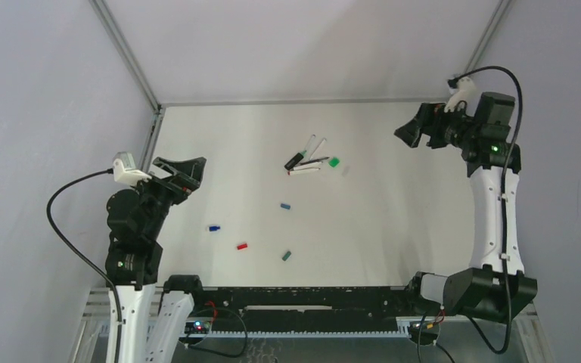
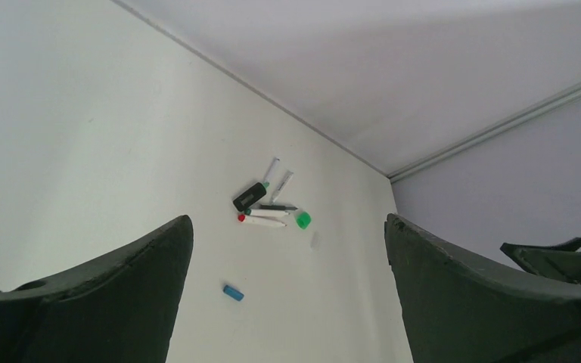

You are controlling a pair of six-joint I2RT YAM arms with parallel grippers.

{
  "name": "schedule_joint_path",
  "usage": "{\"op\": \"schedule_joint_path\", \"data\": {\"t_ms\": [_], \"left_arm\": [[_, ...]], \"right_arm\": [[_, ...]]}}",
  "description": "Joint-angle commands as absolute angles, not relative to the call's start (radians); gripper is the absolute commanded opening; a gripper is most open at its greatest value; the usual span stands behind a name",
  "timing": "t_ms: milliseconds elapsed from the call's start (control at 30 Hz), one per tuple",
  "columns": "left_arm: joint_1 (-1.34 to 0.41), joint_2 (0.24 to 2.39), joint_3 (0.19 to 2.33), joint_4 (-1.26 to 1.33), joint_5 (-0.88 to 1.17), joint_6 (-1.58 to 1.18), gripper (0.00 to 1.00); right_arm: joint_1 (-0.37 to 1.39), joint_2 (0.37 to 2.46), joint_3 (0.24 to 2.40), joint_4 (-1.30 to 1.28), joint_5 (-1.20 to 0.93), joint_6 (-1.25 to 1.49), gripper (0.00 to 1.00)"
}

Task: Insert the pens into the pen caps
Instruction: Pick up the pen from the center of the board.

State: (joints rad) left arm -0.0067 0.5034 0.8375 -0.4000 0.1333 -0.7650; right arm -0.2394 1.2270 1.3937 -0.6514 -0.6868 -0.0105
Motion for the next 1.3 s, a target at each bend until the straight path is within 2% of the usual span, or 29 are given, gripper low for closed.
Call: {"op": "schedule_joint_path", "data": {"t_ms": [0, 100, 467, 633, 767, 1000, 1267], "left_arm": [[0.008, 0.514, 0.799, -0.38, 0.131, -0.776, 1.0], [0.009, 0.543, 0.791, -0.358, 0.129, -0.769, 1.0], [0.013, 0.677, 0.814, -0.198, 0.092, -0.787, 1.0], [0.014, 0.718, 0.797, -0.151, 0.071, -0.804, 1.0], [0.014, 0.755, 0.788, -0.132, 0.068, -0.819, 1.0], [0.014, 0.805, 0.766, -0.137, 0.076, -0.848, 0.98], [0.013, 0.878, 0.761, -0.128, 0.099, -0.877, 0.96]], "right_arm": [[-0.155, 1.283, 1.39, -0.649, -0.82, -0.227, 0.99], [-0.093, 1.351, 1.4, -0.686, -0.896, -0.371, 1.0], [0.129, 1.593, 1.419, -0.588, -0.673, -0.275, 0.99], [0.173, 1.705, 1.444, -0.56, -0.545, -0.145, 0.92], [0.223, 1.799, 1.508, -0.586, -0.523, -0.128, 0.85], [0.276, 1.939, 1.622, -0.594, -0.585, -0.115, 0.67], [0.302, 2.067, 1.756, -0.693, -0.799, -0.341, 0.66]]}}
